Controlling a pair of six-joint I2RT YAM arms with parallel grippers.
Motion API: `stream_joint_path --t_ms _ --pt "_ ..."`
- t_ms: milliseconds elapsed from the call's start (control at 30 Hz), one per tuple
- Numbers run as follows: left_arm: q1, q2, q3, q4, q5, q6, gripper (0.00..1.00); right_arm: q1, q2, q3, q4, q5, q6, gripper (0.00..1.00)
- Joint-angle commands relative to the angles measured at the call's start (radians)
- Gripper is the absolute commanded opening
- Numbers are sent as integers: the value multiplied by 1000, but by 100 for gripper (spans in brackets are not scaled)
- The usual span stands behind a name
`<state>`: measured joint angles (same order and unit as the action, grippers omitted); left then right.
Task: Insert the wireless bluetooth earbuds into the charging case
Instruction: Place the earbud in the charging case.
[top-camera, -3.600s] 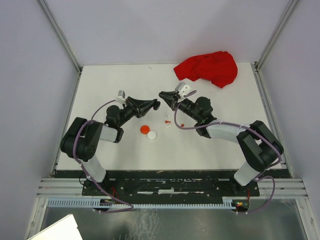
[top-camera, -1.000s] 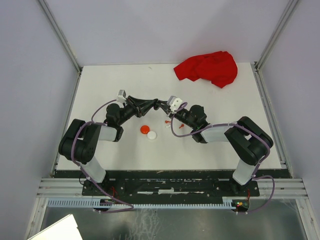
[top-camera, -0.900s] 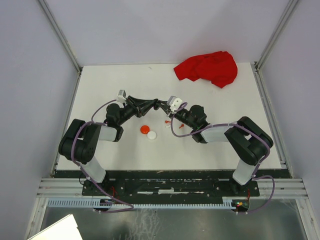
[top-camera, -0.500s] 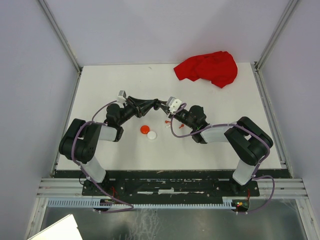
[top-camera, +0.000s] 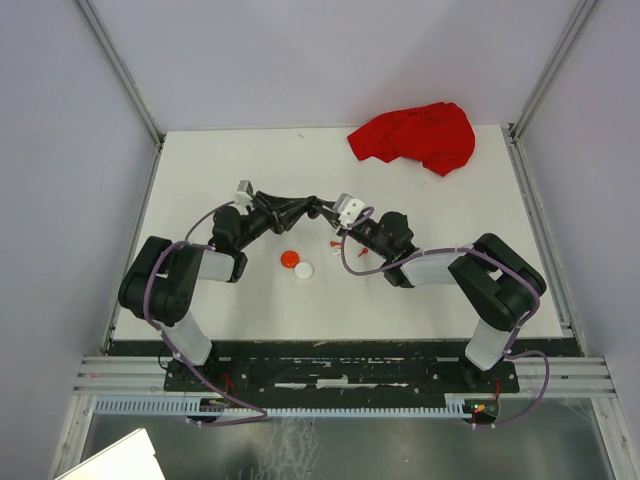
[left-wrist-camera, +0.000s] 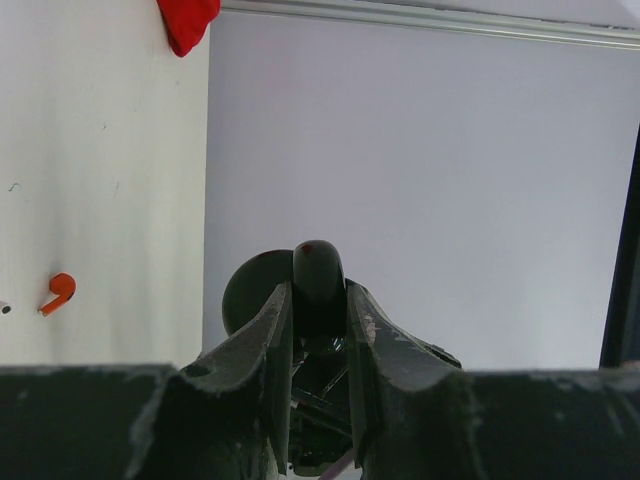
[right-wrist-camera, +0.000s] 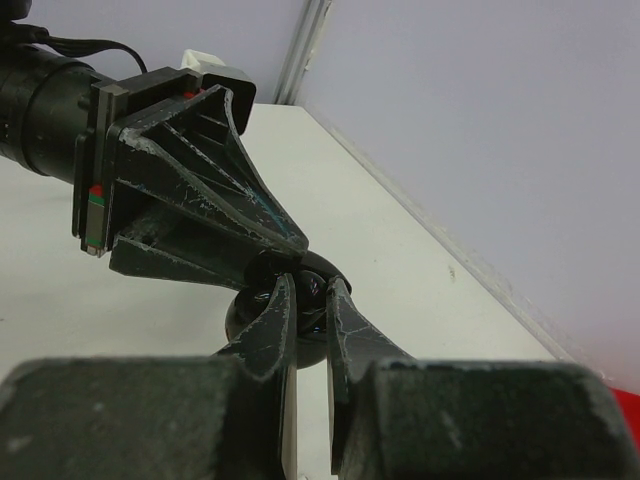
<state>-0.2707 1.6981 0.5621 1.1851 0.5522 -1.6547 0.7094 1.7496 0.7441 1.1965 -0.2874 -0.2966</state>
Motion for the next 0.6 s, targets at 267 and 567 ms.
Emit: stream_joint_path --t_ms 267,567 --pt "-4 41 39 168 30 -125 3 11 33 -18 115 3 37 2" --pt "-2 60 45 193 38 -145 3 11 30 -28 132 -6 39 1"
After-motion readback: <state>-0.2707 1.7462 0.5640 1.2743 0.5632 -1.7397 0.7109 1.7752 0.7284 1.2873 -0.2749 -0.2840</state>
